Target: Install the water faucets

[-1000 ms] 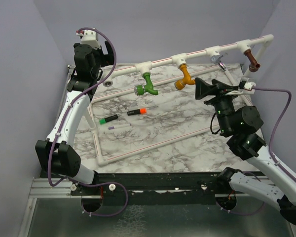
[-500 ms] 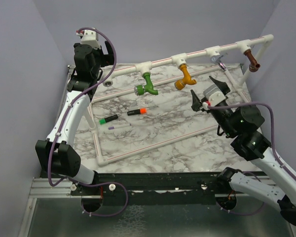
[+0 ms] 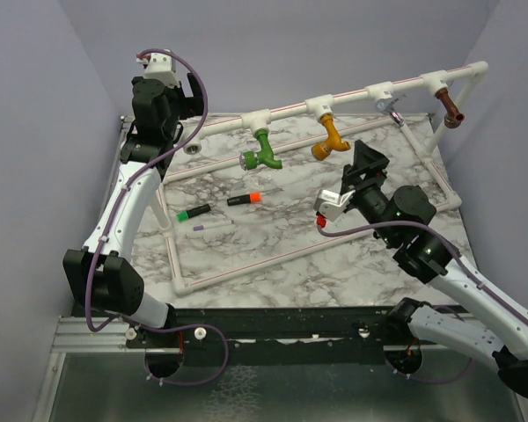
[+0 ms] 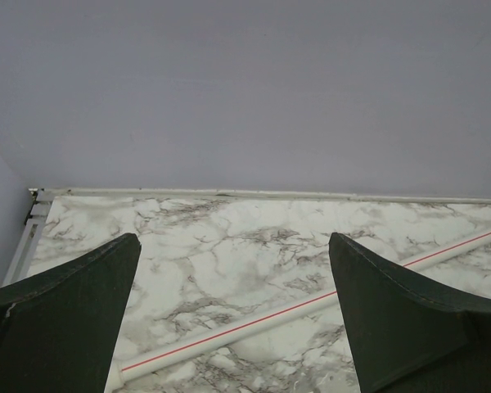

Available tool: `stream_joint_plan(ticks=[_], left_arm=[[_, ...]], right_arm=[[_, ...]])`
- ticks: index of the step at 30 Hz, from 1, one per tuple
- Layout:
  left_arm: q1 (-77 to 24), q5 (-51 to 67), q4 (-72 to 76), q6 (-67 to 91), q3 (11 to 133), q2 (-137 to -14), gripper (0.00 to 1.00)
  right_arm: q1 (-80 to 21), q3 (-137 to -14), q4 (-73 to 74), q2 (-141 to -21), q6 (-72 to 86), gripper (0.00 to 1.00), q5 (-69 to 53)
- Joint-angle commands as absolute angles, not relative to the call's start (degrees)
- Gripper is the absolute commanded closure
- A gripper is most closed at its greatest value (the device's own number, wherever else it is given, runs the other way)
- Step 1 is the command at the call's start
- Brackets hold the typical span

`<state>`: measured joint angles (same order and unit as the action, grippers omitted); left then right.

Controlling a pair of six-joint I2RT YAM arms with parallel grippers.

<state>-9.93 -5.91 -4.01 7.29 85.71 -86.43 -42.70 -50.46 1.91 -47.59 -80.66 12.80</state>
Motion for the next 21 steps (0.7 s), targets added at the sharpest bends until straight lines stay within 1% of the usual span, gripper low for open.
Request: stream_joint_plan(ticks=[1,3,6,13,19,21], left_arm=[[-11.3,-4.1,-13.7,7.6,81.2,-92.0,0.01],[-11.4,-4.2,-13.7,7.6,81.1,-92.0,0.01],[-11.4,-4.1,-13.7,7.6,81.2,-91.9,0.01],[-11.4,-3.9,-13.7,7.7,81.2,-91.8,0.01],[-11.4,-3.9,-13.7,7.7,81.2,-91.8,0.01],[-11.3,-3.9,-13.6,7.7,81.2,-91.9,0.01]], right_arm=[[-42.9,-48.8,-9.7,-49.4,-98.4,0.2,17.1],[-42.9,-48.3,-13.3,-50.5,-102.8,0.2,18.0],[-42.9,-48.8,-14.6,-52.0,-107.7,0.2,18.7],[-43.1,-50.5,-14.4,-55.0,-111.5,0.2,18.9],[-43.7,-51.2,-15.9,-57.9,-112.7,0.24,18.9],[-44.0,-51.5,-16.5,-58.8,-113.2,0.27,18.9]])
